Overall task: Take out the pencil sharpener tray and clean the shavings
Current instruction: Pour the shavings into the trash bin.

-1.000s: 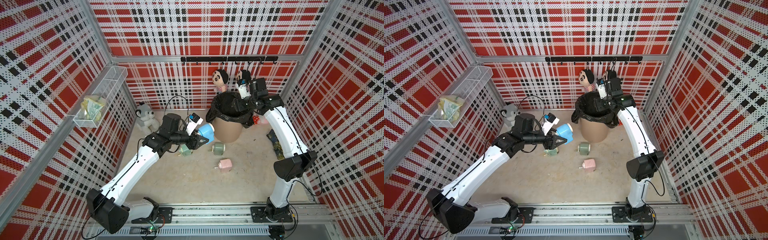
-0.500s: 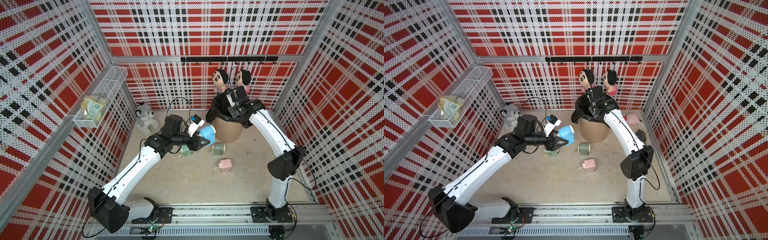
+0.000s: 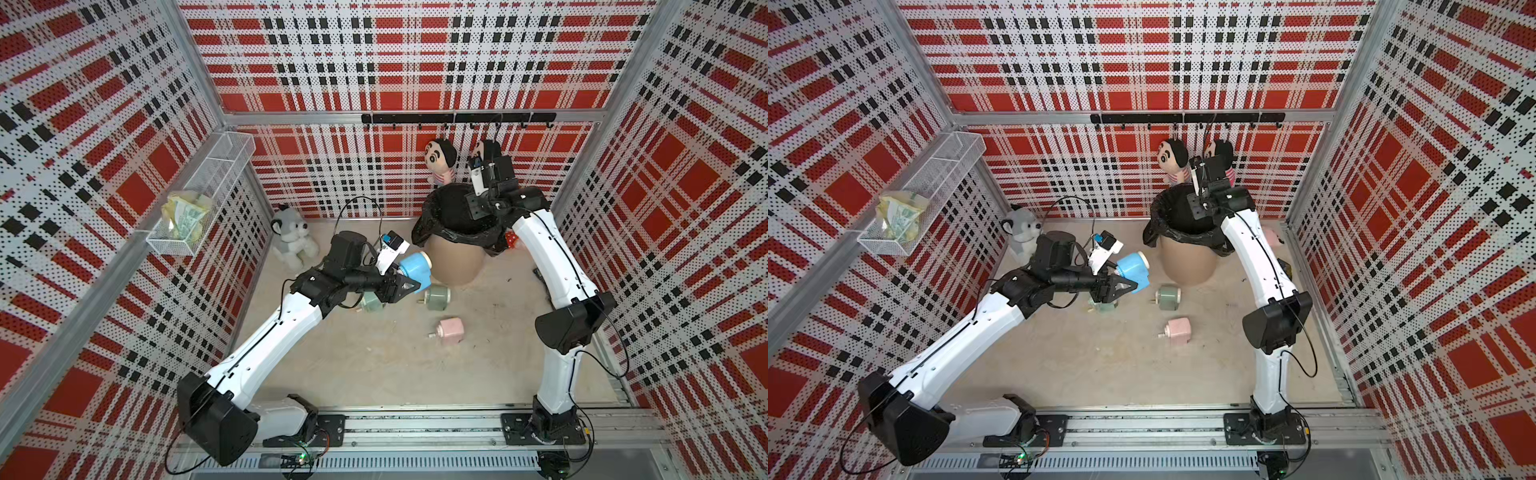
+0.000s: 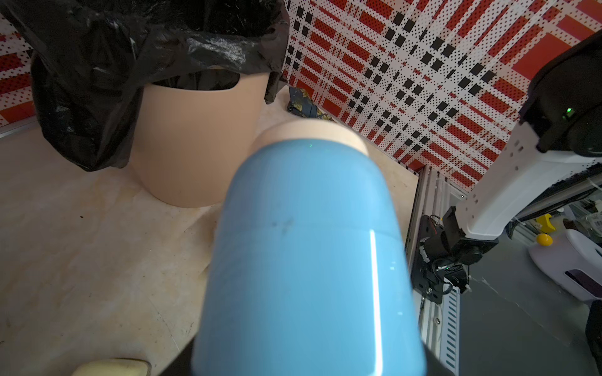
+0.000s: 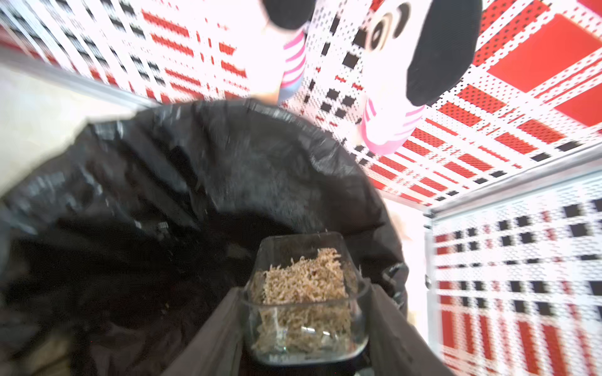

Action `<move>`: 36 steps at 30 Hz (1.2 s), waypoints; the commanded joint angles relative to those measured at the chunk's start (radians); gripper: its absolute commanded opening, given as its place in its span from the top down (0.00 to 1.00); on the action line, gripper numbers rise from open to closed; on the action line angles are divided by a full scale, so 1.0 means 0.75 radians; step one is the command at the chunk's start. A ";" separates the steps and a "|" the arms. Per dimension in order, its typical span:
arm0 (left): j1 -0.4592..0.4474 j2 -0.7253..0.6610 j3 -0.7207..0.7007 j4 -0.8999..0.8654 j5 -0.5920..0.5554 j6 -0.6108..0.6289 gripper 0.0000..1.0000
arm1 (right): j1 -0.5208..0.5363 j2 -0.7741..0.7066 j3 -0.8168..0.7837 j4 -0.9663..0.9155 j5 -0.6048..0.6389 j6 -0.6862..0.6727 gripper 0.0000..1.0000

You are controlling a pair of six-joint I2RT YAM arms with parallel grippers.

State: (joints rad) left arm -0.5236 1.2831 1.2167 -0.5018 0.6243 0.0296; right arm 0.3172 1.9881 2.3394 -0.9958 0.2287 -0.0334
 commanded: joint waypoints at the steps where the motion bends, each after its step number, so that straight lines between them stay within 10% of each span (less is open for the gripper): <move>1: -0.008 -0.022 -0.014 0.056 0.033 -0.003 0.47 | -0.059 0.030 0.065 -0.116 -0.226 0.113 0.49; 36: 0.007 -0.005 -0.047 0.086 0.061 -0.005 0.47 | -0.092 0.041 0.043 -0.110 -0.493 0.182 0.49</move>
State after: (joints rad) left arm -0.5224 1.2831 1.1908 -0.4786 0.6479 0.0269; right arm 0.2573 2.0274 2.3810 -1.1099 -0.0517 0.0692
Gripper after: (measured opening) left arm 0.620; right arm 0.582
